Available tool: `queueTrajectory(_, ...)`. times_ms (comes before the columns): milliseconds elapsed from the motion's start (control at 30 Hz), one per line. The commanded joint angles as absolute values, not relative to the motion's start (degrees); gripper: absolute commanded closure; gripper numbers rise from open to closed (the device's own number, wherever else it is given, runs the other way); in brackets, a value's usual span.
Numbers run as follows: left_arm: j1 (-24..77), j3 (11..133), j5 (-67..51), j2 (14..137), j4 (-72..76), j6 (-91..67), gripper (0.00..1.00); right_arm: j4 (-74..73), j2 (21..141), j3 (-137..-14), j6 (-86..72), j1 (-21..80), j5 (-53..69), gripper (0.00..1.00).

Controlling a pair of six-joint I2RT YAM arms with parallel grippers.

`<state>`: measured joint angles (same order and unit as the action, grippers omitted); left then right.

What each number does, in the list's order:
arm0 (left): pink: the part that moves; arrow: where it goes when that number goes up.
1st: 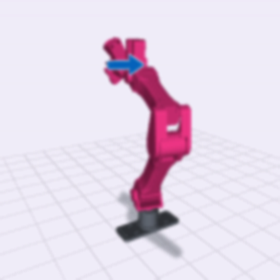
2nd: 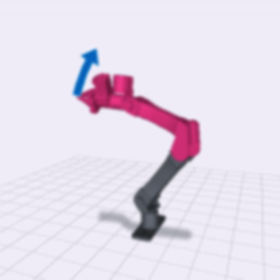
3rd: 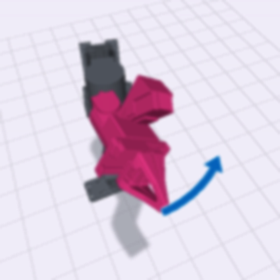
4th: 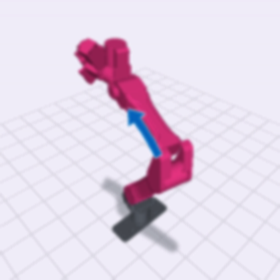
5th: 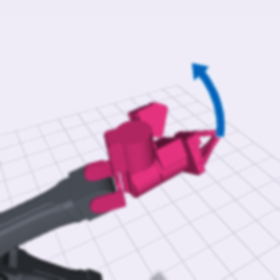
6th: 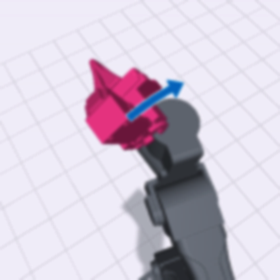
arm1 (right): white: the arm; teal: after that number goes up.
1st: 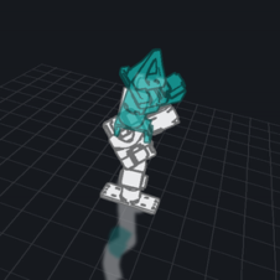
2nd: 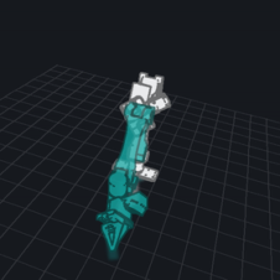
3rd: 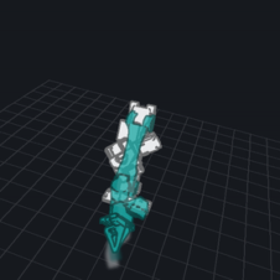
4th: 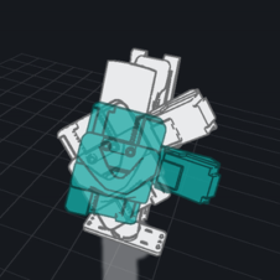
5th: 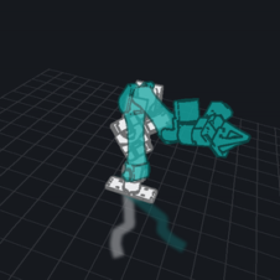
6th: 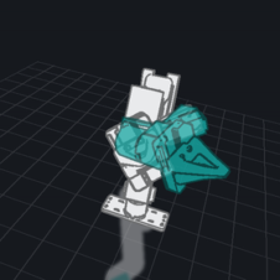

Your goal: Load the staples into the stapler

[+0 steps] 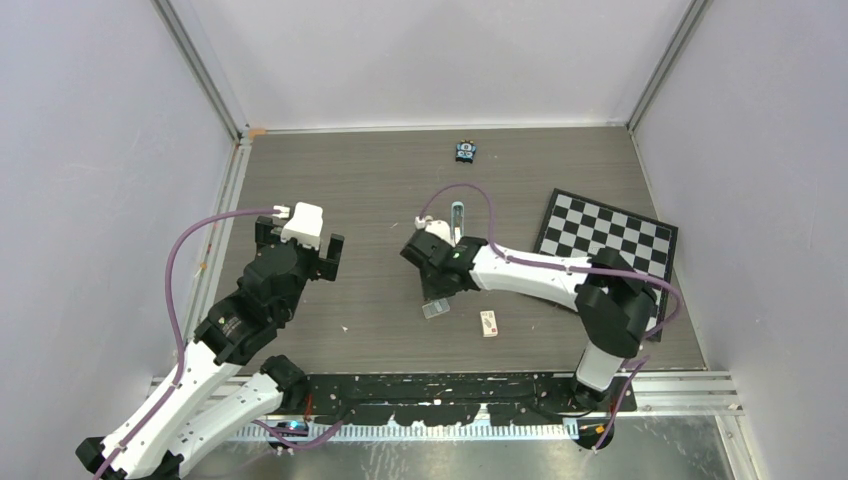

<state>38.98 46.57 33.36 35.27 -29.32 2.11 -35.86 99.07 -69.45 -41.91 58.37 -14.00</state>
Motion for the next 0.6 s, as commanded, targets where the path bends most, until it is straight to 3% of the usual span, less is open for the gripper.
queueTrajectory(0, 39.12, 46.41, 33.49, 35.09, -26.37, 2.64, 0.0, -36.13, 93.68, -68.82, -40.23, 54.23, -15.75, 0.79)
queueTrajectory(567, 39.11, 46.49, 33.22, 35.25, -26.4, 2.59, 0.0, -31.9, 93.95, -67.56, -34.32, 38.86, -10.41, 0.79)
